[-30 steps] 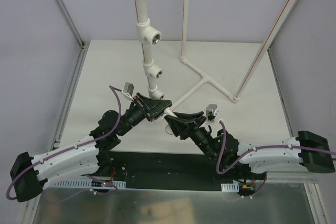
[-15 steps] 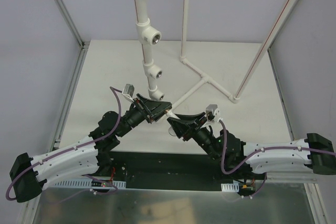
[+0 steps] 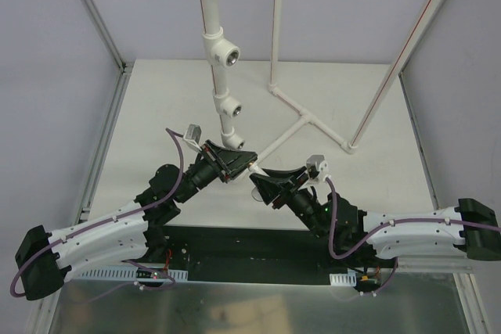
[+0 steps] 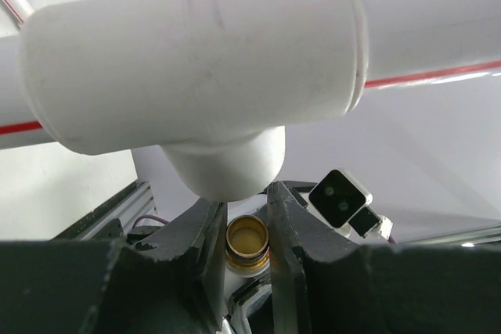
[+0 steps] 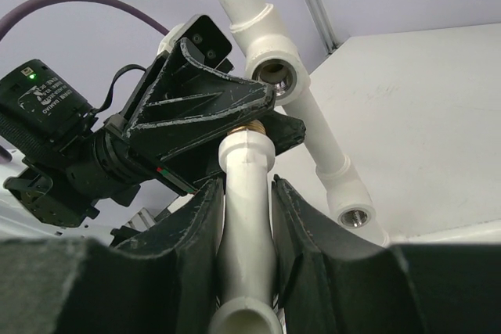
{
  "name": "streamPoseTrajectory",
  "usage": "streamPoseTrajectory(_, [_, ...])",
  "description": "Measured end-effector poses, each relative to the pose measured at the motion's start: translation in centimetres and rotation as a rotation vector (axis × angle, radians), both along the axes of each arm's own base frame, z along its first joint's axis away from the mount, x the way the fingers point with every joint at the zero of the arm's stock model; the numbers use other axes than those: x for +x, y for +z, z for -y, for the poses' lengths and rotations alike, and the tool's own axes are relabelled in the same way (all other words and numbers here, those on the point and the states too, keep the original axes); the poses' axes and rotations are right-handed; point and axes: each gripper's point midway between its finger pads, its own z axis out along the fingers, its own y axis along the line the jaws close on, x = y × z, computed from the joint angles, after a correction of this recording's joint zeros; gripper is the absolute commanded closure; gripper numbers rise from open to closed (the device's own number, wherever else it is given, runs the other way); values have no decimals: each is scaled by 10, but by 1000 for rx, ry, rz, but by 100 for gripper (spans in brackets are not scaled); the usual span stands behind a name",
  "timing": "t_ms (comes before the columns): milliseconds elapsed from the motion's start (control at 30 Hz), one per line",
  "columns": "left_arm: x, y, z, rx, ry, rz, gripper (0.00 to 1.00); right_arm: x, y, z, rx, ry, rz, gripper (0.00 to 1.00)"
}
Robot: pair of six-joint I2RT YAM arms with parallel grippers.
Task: Install the water faucets
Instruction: Adjust the water faucet.
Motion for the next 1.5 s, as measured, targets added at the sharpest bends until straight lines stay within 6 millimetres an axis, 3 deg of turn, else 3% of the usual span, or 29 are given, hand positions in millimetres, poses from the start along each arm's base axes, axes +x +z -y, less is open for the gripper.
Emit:
streamPoseTrajectory(67, [1, 0, 1, 2, -2, -1, 100, 1, 0, 0, -4, -7, 0, 100])
streamPoseTrajectory(100, [1, 1, 2, 0, -2, 0, 100, 1, 1, 0, -7, -9, 2, 92])
streamPoseTrajectory(167, [1, 3, 2, -5, -2, 4, 100, 2, 3, 0, -6, -12, 5, 64])
streamPoseTrajectory(267, [1, 5, 2, -10, -2, 8, 100, 1, 6, 1, 5, -10, 8, 44])
streamPoseTrajectory(333, [0, 5, 2, -11, -5, 9, 100, 1, 8, 2, 25, -8, 7, 40])
streamPoseTrajectory(867, [2, 7, 2, -12, 5, 12, 100, 0, 5, 0, 63, 5, -3, 36])
streamPoseTrajectory(1500, [9, -3, -2, 56, 55, 20, 100, 2, 2, -6, 46, -6, -23, 39])
